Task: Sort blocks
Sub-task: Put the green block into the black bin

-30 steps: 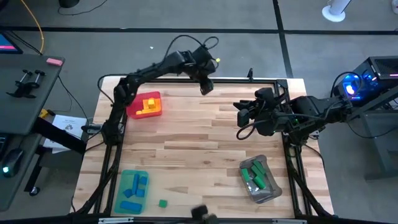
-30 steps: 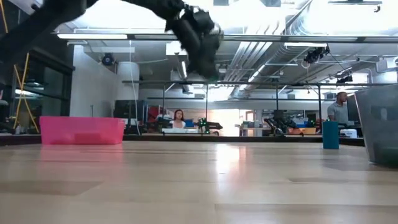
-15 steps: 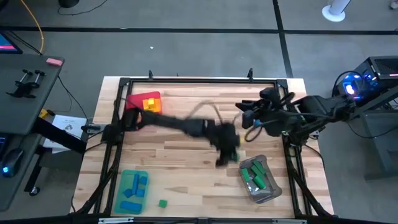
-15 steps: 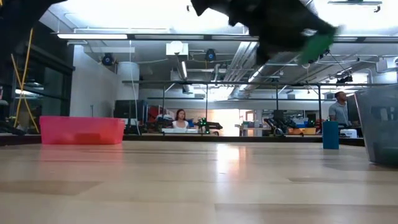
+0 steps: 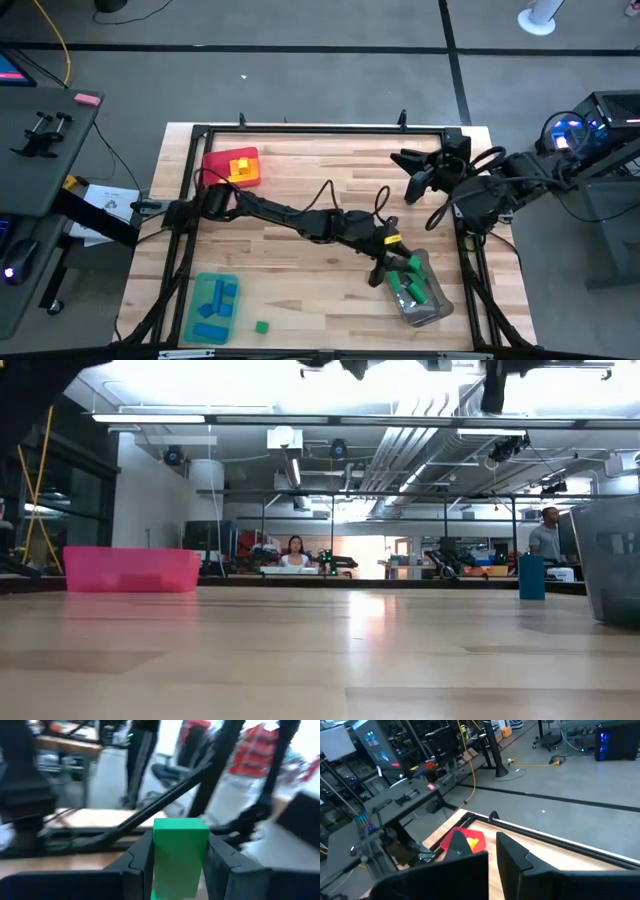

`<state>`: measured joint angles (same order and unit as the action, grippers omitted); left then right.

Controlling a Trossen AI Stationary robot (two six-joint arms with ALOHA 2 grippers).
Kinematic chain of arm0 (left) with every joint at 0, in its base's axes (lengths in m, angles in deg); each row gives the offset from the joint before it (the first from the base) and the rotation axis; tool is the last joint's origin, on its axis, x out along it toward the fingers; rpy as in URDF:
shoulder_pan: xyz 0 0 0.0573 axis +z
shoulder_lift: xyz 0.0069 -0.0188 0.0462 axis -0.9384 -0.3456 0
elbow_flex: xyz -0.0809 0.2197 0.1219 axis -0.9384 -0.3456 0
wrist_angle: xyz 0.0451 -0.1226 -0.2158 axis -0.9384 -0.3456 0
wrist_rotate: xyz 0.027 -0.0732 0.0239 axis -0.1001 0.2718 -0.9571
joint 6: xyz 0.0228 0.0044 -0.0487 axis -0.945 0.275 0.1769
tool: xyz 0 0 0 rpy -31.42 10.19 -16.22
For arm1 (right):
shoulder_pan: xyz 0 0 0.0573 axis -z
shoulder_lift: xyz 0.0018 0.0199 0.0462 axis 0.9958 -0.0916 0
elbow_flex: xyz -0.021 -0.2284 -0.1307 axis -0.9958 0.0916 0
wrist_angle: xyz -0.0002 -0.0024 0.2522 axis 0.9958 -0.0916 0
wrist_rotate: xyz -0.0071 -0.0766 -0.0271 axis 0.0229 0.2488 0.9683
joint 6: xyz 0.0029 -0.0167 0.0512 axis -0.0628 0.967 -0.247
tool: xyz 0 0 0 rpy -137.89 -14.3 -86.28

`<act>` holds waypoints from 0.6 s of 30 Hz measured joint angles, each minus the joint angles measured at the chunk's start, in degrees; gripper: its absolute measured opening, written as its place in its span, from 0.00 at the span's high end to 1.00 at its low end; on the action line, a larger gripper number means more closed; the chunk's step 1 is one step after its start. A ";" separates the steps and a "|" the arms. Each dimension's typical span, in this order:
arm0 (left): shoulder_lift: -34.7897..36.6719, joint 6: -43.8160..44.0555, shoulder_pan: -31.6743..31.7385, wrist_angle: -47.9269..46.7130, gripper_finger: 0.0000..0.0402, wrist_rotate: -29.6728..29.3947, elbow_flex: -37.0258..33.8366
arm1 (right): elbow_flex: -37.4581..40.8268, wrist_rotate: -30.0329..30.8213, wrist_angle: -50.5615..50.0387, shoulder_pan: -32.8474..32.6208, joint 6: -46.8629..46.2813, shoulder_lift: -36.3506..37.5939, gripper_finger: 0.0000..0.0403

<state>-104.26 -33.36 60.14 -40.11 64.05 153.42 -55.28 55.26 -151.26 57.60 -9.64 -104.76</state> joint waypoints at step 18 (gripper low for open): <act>-2.42 -3.53 -0.12 -4.03 0.49 -4.01 -0.21 | 0.02 -2.92 0.06 0.13 0.01 -0.62 1.00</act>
<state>-106.67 -36.89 60.02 -44.14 60.04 153.21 -55.25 52.34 -151.19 57.74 -9.63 -105.38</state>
